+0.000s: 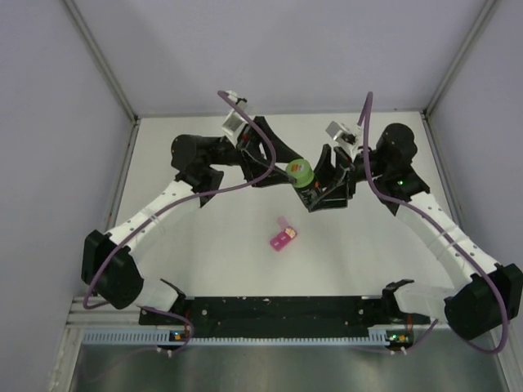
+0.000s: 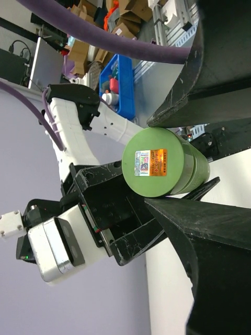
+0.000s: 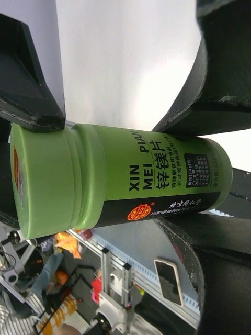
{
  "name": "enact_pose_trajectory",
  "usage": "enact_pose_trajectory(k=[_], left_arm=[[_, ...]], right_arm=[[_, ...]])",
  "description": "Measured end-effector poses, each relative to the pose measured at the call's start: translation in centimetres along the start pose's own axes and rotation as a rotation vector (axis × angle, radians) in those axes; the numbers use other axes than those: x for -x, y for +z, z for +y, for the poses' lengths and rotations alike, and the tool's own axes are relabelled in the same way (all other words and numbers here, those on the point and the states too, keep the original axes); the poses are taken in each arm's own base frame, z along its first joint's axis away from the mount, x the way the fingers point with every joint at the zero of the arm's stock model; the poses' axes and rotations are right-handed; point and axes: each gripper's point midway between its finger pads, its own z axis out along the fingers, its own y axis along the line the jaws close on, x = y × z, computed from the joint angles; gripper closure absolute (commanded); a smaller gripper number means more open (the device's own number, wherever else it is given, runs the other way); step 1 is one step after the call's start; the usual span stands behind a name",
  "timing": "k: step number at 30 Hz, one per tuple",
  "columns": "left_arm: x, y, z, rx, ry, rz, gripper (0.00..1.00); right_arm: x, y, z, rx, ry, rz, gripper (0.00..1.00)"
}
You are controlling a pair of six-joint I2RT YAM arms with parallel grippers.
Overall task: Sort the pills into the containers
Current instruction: Screw the lid of the pill bottle onto the pill bottle.
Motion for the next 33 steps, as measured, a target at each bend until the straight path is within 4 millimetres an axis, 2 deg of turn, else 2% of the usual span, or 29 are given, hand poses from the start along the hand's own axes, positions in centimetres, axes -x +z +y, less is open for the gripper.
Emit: enact_pose_trajectory(k=[6,11,16,22,33], left_arm=[[-0.3,0.5,-1.6,-0.039,0.008,-0.002,0.31],[-2.6,1.0,-2.4,-0.088,-0.049,0.050,0.14],[-3.4,0.9,-2.5,-0.099,-0.075,0.070,0.01],[-3.2,0.6,-2.0,-0.079,-0.072,0.061,0.01],[-0.8,-2.1,2.9,0.177,-0.141,-0.026,0.01]], right_arm=[[-0.4,0.4,1.5,0.083,0.007,0.033,1.00],[0.4,0.8,1.5,0.073,-0.013,0.022,1.00],[0.6,1.0,1.1,0.052,-0.018,0.011,1.00],[0.9,1.0,0.1,-0.013,-0.030,0.000,1.00],[1.6,-0.2,-4.0,-0.329,-0.098,-0.016,1.00]])
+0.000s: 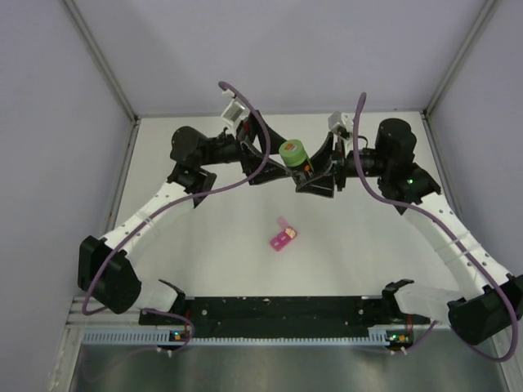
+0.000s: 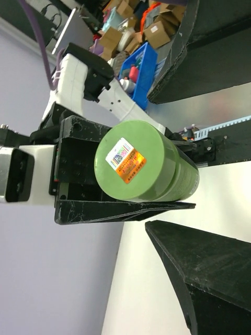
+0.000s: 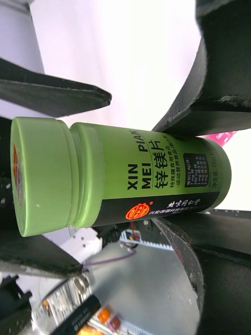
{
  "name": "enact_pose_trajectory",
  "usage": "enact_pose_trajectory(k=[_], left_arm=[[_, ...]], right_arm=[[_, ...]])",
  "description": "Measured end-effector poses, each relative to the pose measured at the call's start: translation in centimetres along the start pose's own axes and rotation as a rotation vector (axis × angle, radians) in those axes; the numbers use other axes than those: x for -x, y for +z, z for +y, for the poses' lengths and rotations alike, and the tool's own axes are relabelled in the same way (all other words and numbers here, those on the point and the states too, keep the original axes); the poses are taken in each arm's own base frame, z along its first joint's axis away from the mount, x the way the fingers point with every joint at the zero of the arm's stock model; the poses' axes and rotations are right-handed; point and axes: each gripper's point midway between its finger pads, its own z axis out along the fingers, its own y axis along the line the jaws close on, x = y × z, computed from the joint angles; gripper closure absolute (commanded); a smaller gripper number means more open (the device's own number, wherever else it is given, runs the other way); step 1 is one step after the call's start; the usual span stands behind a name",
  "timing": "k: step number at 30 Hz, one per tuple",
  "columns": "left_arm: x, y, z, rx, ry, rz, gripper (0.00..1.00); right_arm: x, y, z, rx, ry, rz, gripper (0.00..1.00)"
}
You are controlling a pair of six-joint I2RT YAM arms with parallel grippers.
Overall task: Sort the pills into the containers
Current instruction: Screw the lid of the pill bottle onto the pill bottle.
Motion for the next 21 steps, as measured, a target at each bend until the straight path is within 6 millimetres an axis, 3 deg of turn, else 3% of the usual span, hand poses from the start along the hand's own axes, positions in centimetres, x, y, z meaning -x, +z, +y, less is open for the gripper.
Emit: enact_pose_trajectory(k=[12,17,21], left_arm=[[2.2,0.5,2.7,0.179,-0.022,-0.002,0.01],[3.0,0.4,4.0,0.258,-0.004,0.000,0.12],[2.3,0.1,5.1,0.308,-0.014,0.016,0.13]], right_arm=[[-0.6,-0.6,-3.5,-0.207,0.003,0.023,1.00],[-0.6,-0.7,-4.1,-0.241,0.004,0.023,1.00],[-0.6,-0.7,-4.3,-0.252,0.004,0.023,1.00]])
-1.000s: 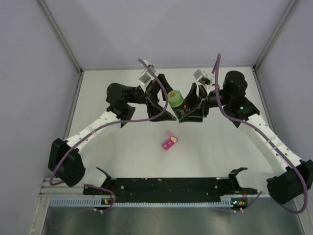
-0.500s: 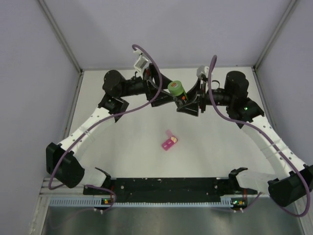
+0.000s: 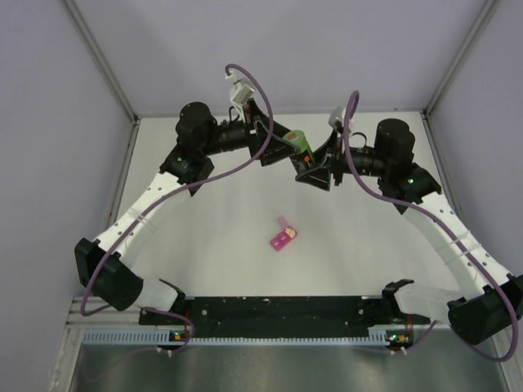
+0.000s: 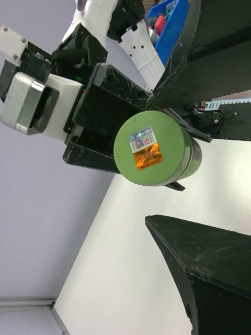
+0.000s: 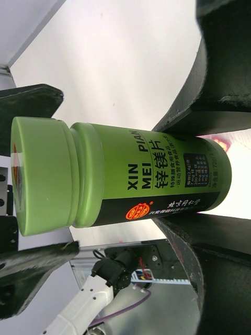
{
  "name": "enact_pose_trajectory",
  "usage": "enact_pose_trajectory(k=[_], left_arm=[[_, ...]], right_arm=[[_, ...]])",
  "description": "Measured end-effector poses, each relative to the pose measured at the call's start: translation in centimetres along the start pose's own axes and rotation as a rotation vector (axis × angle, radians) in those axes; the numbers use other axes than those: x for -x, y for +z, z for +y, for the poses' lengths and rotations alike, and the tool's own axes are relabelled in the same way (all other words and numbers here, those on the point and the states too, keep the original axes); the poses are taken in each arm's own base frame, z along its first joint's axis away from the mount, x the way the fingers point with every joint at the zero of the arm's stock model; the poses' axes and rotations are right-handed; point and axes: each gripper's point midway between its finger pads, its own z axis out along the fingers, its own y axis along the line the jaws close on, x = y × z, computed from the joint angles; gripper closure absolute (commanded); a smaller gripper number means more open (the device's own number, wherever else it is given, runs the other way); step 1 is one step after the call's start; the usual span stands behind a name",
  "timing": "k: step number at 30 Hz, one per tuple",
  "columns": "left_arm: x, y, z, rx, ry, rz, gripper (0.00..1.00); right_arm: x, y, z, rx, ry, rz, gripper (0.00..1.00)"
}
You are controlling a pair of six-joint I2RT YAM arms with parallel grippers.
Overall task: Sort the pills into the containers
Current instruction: Screw the lid of the pill bottle onto the pill bottle.
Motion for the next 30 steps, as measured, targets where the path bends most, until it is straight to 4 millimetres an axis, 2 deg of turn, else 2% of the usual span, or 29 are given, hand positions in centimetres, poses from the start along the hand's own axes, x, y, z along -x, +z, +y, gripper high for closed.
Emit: enact_pose_trajectory(k=[7,12,15,30], left_arm=[[-1.3,0.3,0.9,0.032,-0.023,0.035,0.18],[-0.9,0.3,0.7,0.030,-0.015,0.030,0.11],[-0.9,0.3,0.7,0.028,-0.019,0.031,0.11],[-0.5,0.3,0.2,0.013,-0.017,0.028,0.29]], right_arm=[[-0.2,0.1,-0.3,-0.007,0.005,0.004,1.00],[-0.2,0.1,-0.4,-0.010,0.006,0.005,1.00],[-0.2,0.1,-0.4,-0.011,0.006,0.005,1.00],[-0.2,0.1,-0.4,-0.014,0.006,0.005,1.00]])
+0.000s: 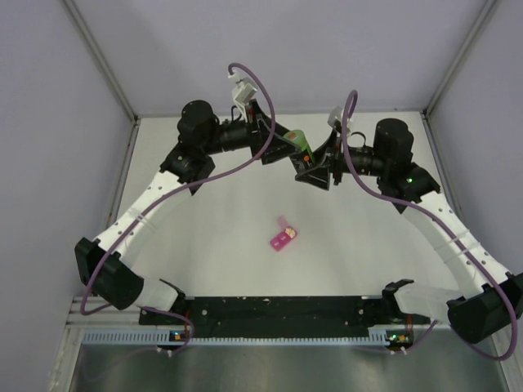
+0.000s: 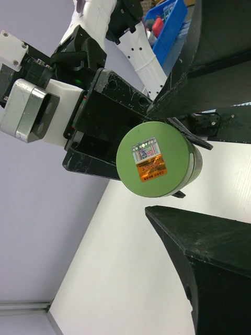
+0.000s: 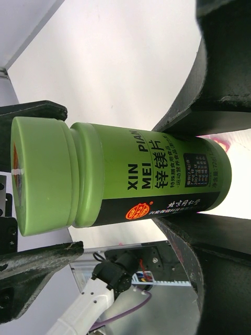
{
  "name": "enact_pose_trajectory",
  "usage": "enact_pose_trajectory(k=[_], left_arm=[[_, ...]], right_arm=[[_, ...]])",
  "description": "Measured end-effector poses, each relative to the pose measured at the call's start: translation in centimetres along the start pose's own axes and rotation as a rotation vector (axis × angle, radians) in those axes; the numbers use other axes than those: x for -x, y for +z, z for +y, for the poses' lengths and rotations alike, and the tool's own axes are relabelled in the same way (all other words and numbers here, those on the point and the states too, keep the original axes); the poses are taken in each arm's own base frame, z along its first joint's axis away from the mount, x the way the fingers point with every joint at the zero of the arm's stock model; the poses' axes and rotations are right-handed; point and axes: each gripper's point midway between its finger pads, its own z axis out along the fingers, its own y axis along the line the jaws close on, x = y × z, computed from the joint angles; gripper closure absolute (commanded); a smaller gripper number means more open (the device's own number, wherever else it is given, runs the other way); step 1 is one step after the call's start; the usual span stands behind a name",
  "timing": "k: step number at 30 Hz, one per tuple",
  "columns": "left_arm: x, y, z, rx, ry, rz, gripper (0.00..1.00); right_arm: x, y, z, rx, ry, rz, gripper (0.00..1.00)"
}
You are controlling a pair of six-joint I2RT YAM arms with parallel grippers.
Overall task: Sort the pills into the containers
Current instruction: Screw the lid of the pill bottle onto the pill bottle.
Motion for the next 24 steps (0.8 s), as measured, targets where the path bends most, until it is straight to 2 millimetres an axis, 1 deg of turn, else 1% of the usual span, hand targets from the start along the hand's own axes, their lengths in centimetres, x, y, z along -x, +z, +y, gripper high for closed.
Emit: enact_pose_trajectory(k=[2,8,12,15,18,24], left_arm=[[0.1,0.0,-0.1,-0.003,0.002,-0.002,0.35],[0.2,0.0,-0.4,-0.016,0.006,-0.002,0.68],[0.3,0.0,-0.8,-0.041,0.013,-0.004,0.81],[0.2,-0.1,-1.3,-0.078,0.028,0.000,0.86],[-0.1,-0.2,-2.0,-0.129,0.051,0.017,0.88],[-1.1,-0.7,-3.3,-0.229,0.123,0.063,0.88]], right_arm=[[0.0,0.0,0.0,0.000,0.000,0.000,1.00],[0.0,0.0,-0.1,-0.001,-0.005,-0.001,1.00],[0.1,0.0,0.2,0.013,-0.012,-0.005,1.00],[0.1,0.0,0.7,0.042,-0.013,-0.005,1.00],[0.1,-0.1,1.5,0.087,-0.011,-0.002,1.00],[-0.4,-0.5,3.4,0.197,0.018,0.014,1.00]])
